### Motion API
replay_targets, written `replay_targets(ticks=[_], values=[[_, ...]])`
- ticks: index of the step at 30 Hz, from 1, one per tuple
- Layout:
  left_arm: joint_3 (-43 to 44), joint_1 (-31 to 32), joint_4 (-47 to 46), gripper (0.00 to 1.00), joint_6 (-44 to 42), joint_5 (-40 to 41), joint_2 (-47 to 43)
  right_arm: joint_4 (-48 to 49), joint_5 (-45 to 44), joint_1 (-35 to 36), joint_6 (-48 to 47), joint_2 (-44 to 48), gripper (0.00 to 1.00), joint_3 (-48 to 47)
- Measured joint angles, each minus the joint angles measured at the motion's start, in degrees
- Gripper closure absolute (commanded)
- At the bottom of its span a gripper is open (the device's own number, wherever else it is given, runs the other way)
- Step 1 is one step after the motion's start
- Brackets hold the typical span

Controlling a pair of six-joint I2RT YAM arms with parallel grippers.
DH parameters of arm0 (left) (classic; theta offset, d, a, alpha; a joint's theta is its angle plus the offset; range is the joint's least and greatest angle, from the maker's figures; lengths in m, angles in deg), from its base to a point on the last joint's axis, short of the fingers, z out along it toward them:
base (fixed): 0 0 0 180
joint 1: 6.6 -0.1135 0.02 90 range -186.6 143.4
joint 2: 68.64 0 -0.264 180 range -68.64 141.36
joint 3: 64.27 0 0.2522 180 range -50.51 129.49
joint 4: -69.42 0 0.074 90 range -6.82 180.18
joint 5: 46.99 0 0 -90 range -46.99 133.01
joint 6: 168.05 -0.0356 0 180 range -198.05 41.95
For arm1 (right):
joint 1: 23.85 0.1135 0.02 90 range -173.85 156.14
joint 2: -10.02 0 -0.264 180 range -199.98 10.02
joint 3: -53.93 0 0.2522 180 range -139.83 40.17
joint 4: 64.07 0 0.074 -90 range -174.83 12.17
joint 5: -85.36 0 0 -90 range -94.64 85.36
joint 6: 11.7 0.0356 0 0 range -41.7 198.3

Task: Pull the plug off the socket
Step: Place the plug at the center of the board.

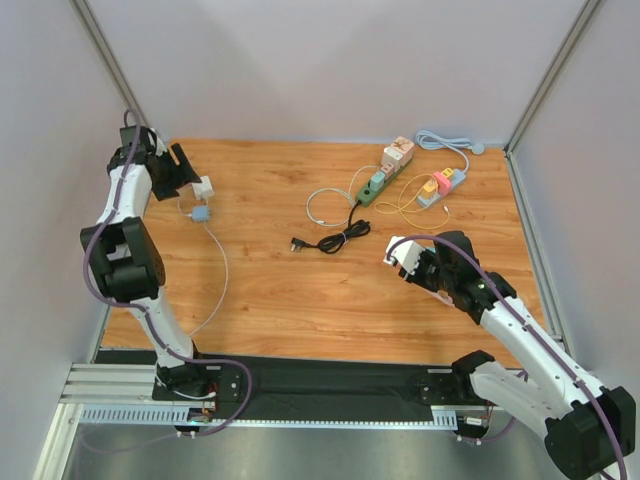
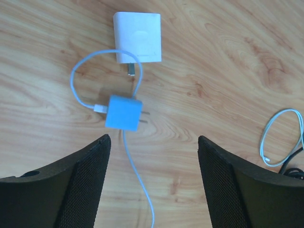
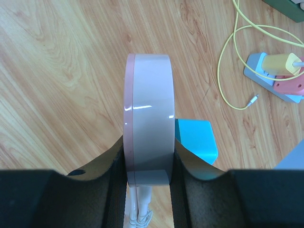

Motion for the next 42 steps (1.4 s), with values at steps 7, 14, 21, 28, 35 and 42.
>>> replay_targets(ticks=[7,14,21,28,35,42], values=[[-10.4,0.1,0.8,0.24,-2.1,0.2,-14.4,0.0,0.1,0.0,0.0,0.6,1.0,0.0],[-21.2,4.4,6.1,0.26,-3.6,1.4,-18.6,-0.5,0.5,0.0,0.0,0.8,1.0,0.1],[-28.9,10.6,10.7,0.27,-3.4,6.3,-18.6,-0.8,0.5,0.0,0.0,1.3,1.0,0.4],[-31.9,14.5,10.7,0.49,-2.9,11.5,-17.6,-0.8,0.5,0.0,0.0,1.7,1.0,0.5],[-31.9,14.7,10.3,0.95,-3.1,12.0,-14.4,-0.9,0.8,0.0,0.0,1.9,1.0,0.5],[-25.2,14.7,12.1,1.0,-3.9,13.9,-14.4,-0.9,0.9,0.0,0.0,2.0,1.0,0.5]])
